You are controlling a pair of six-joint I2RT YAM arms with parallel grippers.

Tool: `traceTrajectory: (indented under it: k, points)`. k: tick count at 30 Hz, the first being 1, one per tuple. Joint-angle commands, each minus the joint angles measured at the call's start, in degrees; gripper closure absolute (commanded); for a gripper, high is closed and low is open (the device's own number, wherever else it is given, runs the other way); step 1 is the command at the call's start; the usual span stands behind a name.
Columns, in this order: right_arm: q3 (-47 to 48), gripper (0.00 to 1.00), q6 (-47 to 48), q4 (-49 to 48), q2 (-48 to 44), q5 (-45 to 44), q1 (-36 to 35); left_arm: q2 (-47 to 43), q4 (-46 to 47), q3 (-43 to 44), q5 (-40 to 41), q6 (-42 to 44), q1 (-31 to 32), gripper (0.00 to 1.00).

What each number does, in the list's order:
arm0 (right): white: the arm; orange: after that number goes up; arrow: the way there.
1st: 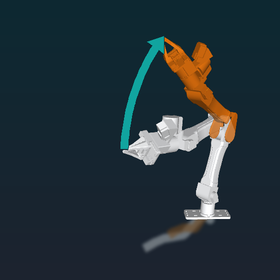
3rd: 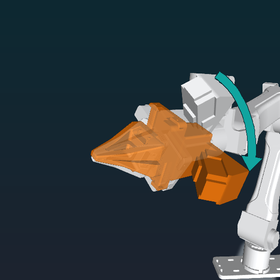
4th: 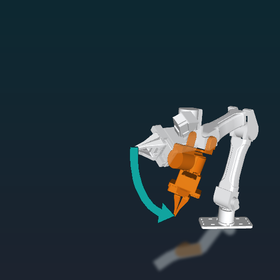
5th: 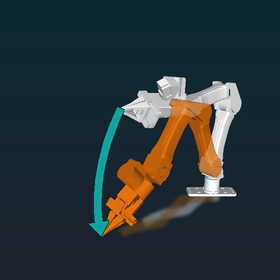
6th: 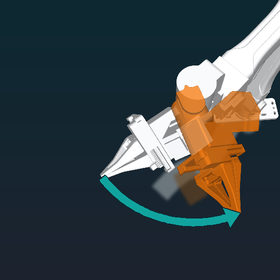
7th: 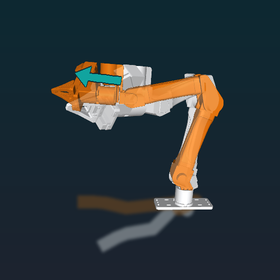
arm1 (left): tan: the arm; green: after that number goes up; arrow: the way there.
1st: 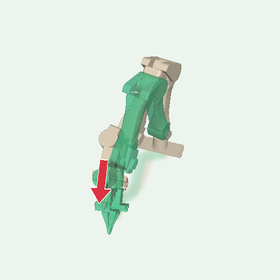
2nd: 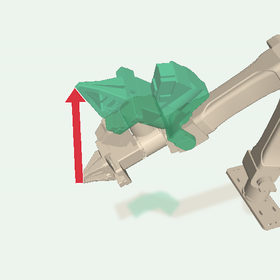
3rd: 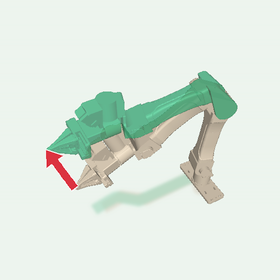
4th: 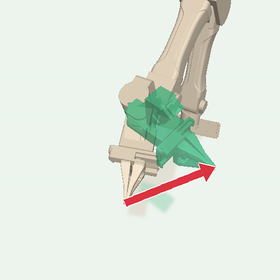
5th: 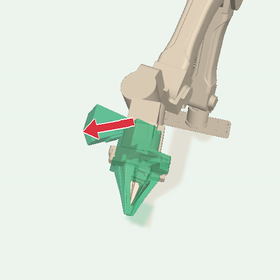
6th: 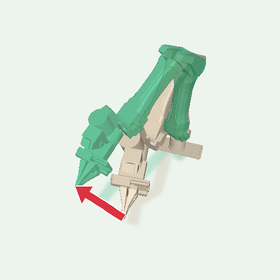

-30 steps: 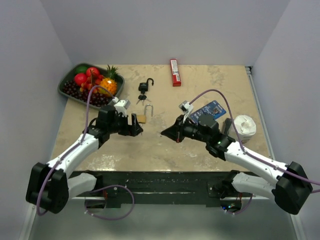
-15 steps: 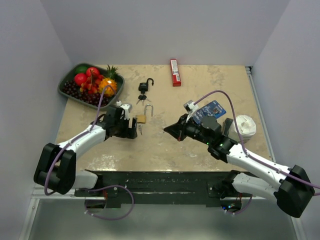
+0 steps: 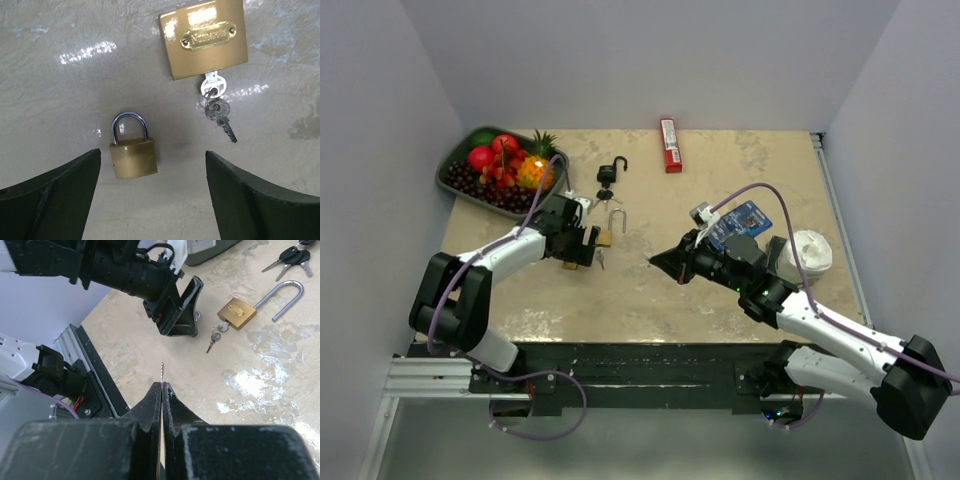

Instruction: Unlock with the key

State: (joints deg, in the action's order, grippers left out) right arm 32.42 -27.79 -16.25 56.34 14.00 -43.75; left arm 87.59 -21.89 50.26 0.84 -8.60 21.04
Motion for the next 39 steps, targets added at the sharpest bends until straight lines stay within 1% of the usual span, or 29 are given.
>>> traceTrajectory:
  k: [1,5,7,10,11,12,13,14,15,17,19,22,23,25,26,28,29,30,33,36,37,39]
  points:
    - [-0.08,1.00,1.34,-0.89,-2.19,-0.90,0.06,2.93,-2.80,2.47,0.13,1.75,-0.82,0.11]
    - [-0.17,1.00,1.78,-0.19,-2.28,-0.99,0.07,3.37,-3.25,2.74,-0.57,1.75,-1.87,0.11]
    - [-0.26,1.00,1.86,-0.10,-2.37,-0.99,0.06,3.64,-3.16,2.83,-2.24,1.83,-2.66,0.11]
    - [-0.26,1.00,1.86,0.08,-2.37,-1.08,0.07,4.78,-2.98,2.65,-3.56,2.18,-2.93,0.12]
    - [-0.26,1.00,1.95,-0.01,-2.37,-1.08,0.15,5.22,-2.81,2.56,-4.52,2.27,-2.93,0.18]
    - [-0.17,1.00,1.95,-0.01,-2.28,-1.08,0.07,5.66,-2.72,2.48,-4.79,2.36,-2.93,0.21]
    - [-0.17,1.00,1.95,-0.01,-2.20,-1.08,0.07,6.53,-2.72,2.47,-4.88,2.36,-3.02,0.24]
    - [-0.08,1.00,1.95,-0.01,-2.02,-1.08,0.07,6.89,-2.81,2.47,-4.28,2.45,-2.93,0.30]
    - [-0.08,1.00,1.86,-0.01,-2.02,-1.17,0.07,7.33,-2.98,2.39,-4.10,2.45,-3.02,0.33]
    - [-0.08,1.00,1.78,-0.18,-2.20,-1.17,0.07,7.77,-2.98,2.13,-4.35,2.36,-2.93,0.39]
    - [-0.26,1.00,1.69,-0.27,-2.37,-1.34,-0.02,8.03,-2.81,1.86,-4.27,2.27,-2.93,0.40]
    - [-0.26,1.00,1.60,-0.36,-2.11,-1.43,-0.02,8.65,-3.07,1.95,-4.27,2.01,-3.02,0.47]
    - [-0.26,1.00,1.51,-0.45,-2.02,-1.43,0.06,8.82,-3.16,2.03,-4.53,2.01,-3.02,0.51]
    - [-0.26,1.00,1.51,-0.54,-2.02,-1.61,0.07,9.09,-3.25,2.03,-4.88,2.01,-3.02,0.57]
    - [-0.26,1.00,1.51,-0.36,-2.19,-1.87,-0.02,9.26,-3.25,2.03,-5.32,2.01,-3.02,0.68]
    - [-0.34,1.00,1.60,-0.36,-2.37,-2.31,0.07,9.35,-3.25,1.95,-6.02,2.01,-3.02,0.82]
    - [-0.26,1.00,1.86,-0.19,-2.37,-3.09,0.07,9.26,-3.07,1.86,-6.46,2.10,-3.02,0.97]
    - [-0.26,1.00,1.86,-0.18,-2.37,-3.36,-0.02,9.00,-2.81,1.60,-6.73,1.92,-3.02,1.00]
    - [-0.52,1.00,2.30,-0.53,-2.28,-4.41,-0.02,6.81,-1.15,0.72,-8.40,1.40,-3.02,1.00]
    - [-1.05,1.00,2.30,-2.37,-1.58,-5.64,-0.37,2.07,2.53,0.28,-11.55,-1.85,-3.02,1.00]
    - [-1.13,1.00,2.13,-3.08,-1.15,-5.91,-0.98,-0.64,3.86,0.36,-12.52,-4.90,-3.02,1.00]
    - [-1.22,1.00,1.60,-5.97,0.25,-6.53,-1.95,-3.55,9.48,0.71,-15.86,-8.96,-3.02,1.00]
